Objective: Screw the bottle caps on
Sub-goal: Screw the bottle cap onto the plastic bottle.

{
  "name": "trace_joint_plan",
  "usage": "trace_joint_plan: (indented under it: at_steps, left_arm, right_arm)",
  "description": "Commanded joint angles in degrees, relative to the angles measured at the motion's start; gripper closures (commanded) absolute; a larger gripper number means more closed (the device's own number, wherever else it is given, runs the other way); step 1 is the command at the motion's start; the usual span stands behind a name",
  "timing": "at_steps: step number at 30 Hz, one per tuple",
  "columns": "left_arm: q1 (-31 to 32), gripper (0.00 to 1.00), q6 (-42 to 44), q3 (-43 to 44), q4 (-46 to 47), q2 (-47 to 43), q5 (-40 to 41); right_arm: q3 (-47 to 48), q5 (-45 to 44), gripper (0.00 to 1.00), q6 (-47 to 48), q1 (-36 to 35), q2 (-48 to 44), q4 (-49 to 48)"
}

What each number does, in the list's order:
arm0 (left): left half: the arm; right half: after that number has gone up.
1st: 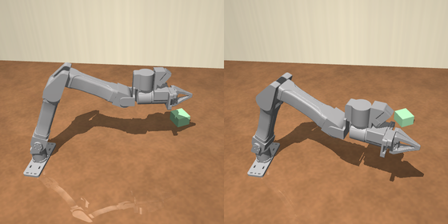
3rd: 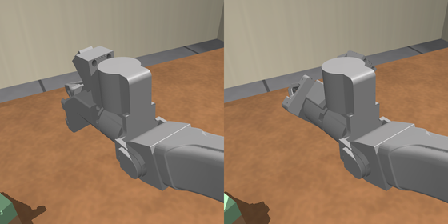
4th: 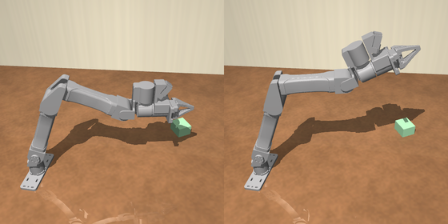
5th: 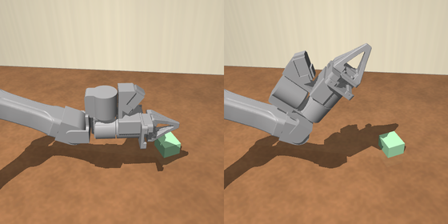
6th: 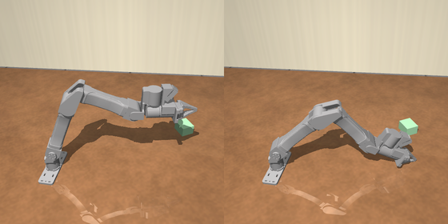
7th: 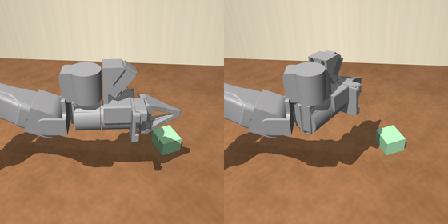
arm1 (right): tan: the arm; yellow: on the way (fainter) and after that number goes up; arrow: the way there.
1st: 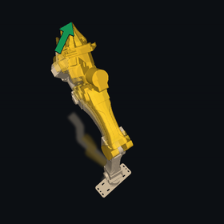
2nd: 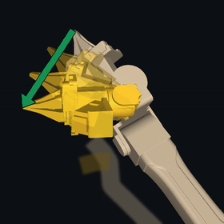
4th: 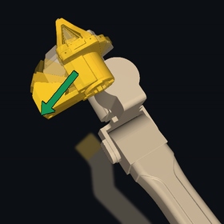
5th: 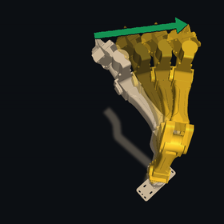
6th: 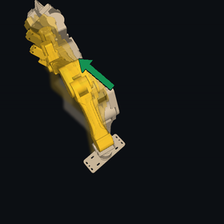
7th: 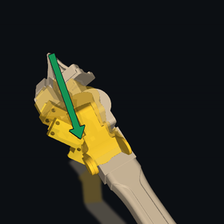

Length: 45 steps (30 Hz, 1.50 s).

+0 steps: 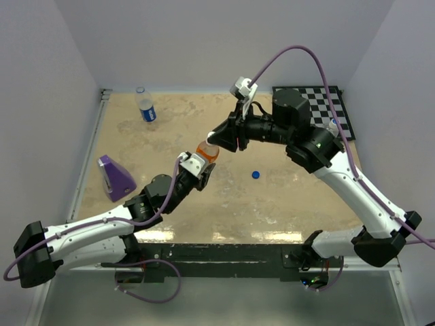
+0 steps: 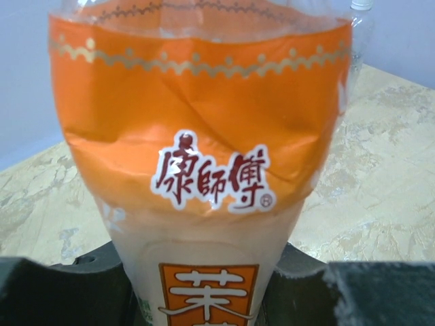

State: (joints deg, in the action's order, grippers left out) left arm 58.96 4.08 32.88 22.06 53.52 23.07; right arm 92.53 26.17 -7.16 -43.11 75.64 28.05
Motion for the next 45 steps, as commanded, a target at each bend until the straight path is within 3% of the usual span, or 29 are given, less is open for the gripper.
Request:
trace_joint_plan:
  at_steps: [1,11,23,25,27,29,36,41,45]
  left_arm:
    - [0.4,0.87,-2.0,4.6,11.7,0.3,2.2]
    - [1.3,0.87,-3.5,6.5,9.8,2.8,10.8]
    - [1.8,0.87,-3.3,6.6,10.7,4.9,16.6]
    - [1.8,0.87,-3.5,6.2,10.5,4.7,16.0]
    - [1.8,0.88,-3.5,6.0,10.2,4.7,15.4]
    - [1.7,0.88,-3.5,5.5,10.0,4.5,14.0]
    - [1.7,0.89,-6.9,3.9,9.2,4.2,10.7]
    - [1.5,0.9,-8.5,2.6,8.1,3.6,8.2]
    - [-0.4,0.91,-9.1,1.9,6.5,2.0,0.9]
  right_arm:
    - [-2.3,-0.2,0.92,-1.8,-1.0,-0.2,1.6]
    - [-2.4,-10.8,0.92,-6.7,-2.8,1.0,2.1]
    - [-2.2,-13.8,0.9,-9.8,-4.1,2.1,1.7]
    - [-2.0,-13.9,0.83,-10.1,-4.1,2.0,1.2]
    - [-1.9,-14.0,0.67,-10.1,-4.1,1.9,0.8]
    - [-1.9,-14.0,0.57,-10.2,-4.1,1.4,0.2]
    - [0.3,-14.4,0.43,-8.9,-4.1,-0.3,-0.2]
    - [0.9,-12.4,0.24,-6.6,-4.1,-2.6,-1.9]
    - [3.3,-12.7,0.22,-3.0,-3.9,-4.4,-0.4]
